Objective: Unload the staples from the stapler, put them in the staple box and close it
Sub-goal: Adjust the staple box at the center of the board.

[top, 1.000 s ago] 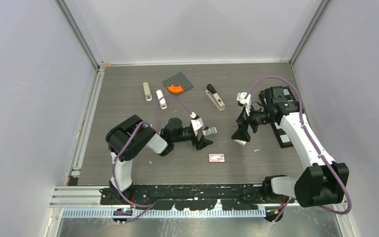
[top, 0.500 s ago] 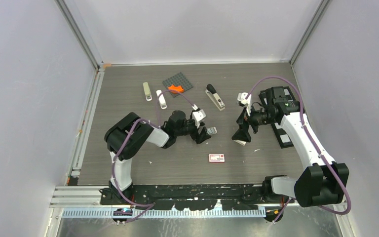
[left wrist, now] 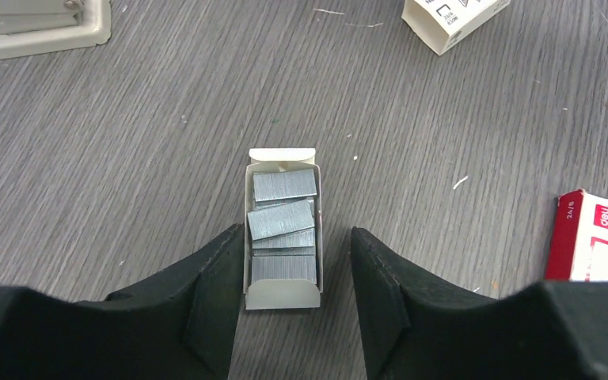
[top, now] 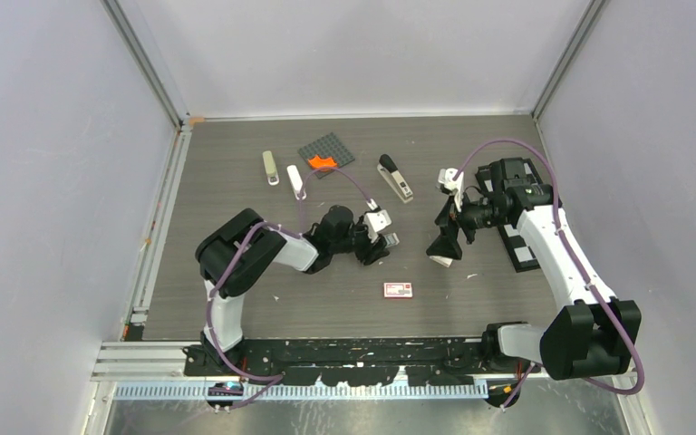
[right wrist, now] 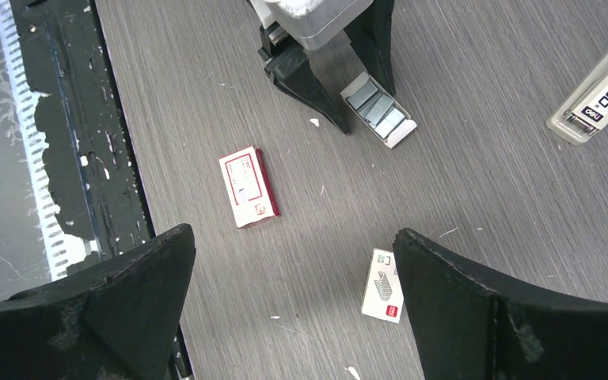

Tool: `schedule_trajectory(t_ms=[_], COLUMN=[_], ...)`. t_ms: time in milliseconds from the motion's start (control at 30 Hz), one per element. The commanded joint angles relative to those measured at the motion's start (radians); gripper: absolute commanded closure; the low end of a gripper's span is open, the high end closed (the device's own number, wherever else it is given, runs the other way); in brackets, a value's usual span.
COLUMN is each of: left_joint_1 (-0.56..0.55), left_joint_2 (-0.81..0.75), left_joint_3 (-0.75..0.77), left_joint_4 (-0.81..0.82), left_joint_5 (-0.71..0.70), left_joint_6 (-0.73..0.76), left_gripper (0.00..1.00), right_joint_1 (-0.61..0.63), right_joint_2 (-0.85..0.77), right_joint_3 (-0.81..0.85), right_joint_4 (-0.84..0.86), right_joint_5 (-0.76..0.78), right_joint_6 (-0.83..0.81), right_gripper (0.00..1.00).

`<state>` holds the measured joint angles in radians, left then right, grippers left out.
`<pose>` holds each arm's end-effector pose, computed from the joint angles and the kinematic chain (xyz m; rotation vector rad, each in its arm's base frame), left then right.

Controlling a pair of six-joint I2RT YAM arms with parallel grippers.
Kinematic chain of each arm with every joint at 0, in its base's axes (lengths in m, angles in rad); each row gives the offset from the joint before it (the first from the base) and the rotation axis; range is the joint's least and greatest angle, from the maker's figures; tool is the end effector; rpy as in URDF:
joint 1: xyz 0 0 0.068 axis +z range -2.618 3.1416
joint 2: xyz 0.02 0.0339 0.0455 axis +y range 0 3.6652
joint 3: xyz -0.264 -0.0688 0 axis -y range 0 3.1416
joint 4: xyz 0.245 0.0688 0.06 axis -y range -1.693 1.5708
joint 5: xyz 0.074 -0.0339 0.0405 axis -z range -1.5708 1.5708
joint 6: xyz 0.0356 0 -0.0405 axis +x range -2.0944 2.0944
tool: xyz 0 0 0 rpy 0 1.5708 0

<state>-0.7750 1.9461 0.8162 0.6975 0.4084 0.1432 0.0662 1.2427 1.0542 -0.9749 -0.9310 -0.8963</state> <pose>0.2562 -0.2707 0.1185 1.1467 1.7096 -0.8074 0.2222 0.0434 0.2890 -1.2622 1.9072 0.8562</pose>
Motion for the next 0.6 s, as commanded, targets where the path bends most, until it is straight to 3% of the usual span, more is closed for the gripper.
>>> schedule_trajectory(t_ms=[0,267,567], left_joint_1=[-0.014,-0.029,-0.03], left_joint_2=[-0.01,-0.002,0.002], left_joint_3=[0.017,-0.011,-0.069], left_joint_4=[-0.041,0.017,0.118], left_joint_5=[-0.052,-0.045,0.054], left_joint_6=[0.053,0.058,0.094], left_gripper=[0.49,0.63,0.66], right_joint_1=[-0.01,-0.014,-0.015], right_joint_2=[-0.002,0.004,0.003], right_joint_3=[0.04,0.04,0.006], right_joint_4=[-0.014,-0.02,-0.024], right_joint_5=[-0.042,-0.038,0.086], right_joint_6=[-0.022,-0.027,-0.133], right_gripper=[0.0,0.0,0.0])
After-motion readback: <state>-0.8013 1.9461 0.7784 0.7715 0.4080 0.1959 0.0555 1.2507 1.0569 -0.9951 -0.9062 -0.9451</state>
